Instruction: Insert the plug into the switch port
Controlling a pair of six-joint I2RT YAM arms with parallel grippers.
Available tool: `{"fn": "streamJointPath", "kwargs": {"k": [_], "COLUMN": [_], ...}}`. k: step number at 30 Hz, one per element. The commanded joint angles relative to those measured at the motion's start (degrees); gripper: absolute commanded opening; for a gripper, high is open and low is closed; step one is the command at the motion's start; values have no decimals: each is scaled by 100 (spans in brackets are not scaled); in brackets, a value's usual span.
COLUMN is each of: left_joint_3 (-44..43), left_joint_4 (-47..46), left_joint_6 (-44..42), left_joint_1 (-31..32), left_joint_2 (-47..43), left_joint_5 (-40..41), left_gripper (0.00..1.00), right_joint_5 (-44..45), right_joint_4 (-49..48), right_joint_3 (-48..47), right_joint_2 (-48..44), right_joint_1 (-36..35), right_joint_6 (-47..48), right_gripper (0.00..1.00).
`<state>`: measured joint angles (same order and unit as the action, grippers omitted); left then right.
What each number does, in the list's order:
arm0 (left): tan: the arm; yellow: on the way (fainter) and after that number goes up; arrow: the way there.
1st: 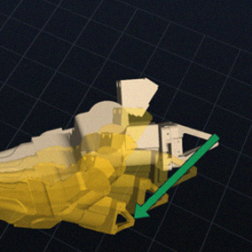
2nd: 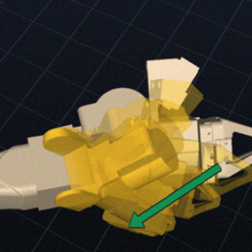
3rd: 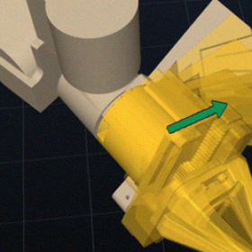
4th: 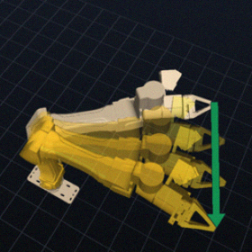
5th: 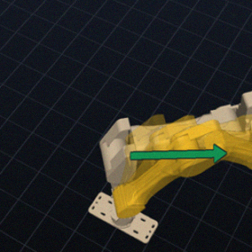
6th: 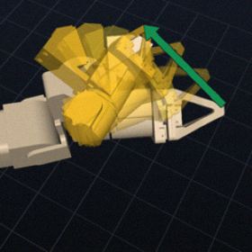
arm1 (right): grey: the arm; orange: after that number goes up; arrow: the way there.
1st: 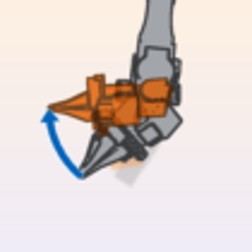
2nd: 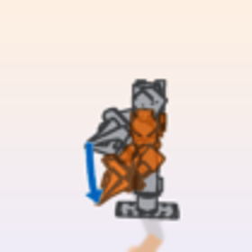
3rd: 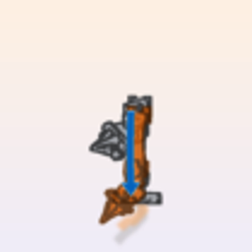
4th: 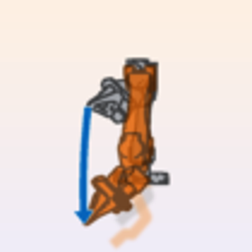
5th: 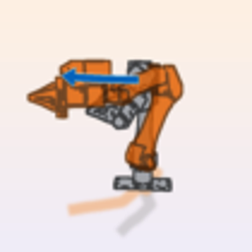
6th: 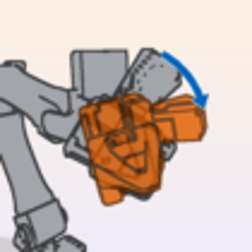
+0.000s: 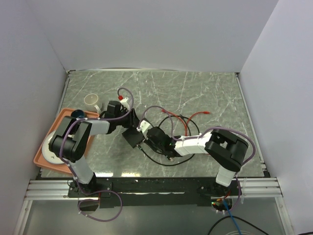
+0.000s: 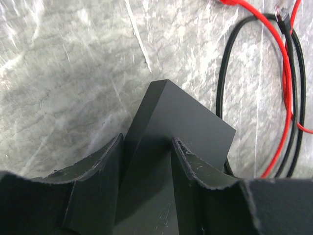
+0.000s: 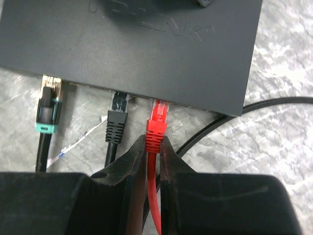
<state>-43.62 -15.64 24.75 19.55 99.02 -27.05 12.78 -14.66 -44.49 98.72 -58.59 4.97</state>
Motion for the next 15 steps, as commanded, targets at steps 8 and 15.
{"fn": "streamJointPath", "kwargs": {"k": [8, 15], "left_joint_3": [845, 899], "left_joint_4": [-211, -247], "left_joint_6": [1040, 926], "left_joint_1": [972, 1209], "left_joint_2": [-251, -226], "left_joint_5": [-1347, -1426], "left_gripper": [19, 7], "right_joint_5": [638, 454], "right_joint_4": [-802, -1433], "right_joint_3": [-667, -280], "right_joint_2": [394, 166], "right_joint_1": [23, 31], "right_joint_6": [-445, -76], "right_gripper": [0, 0]}}
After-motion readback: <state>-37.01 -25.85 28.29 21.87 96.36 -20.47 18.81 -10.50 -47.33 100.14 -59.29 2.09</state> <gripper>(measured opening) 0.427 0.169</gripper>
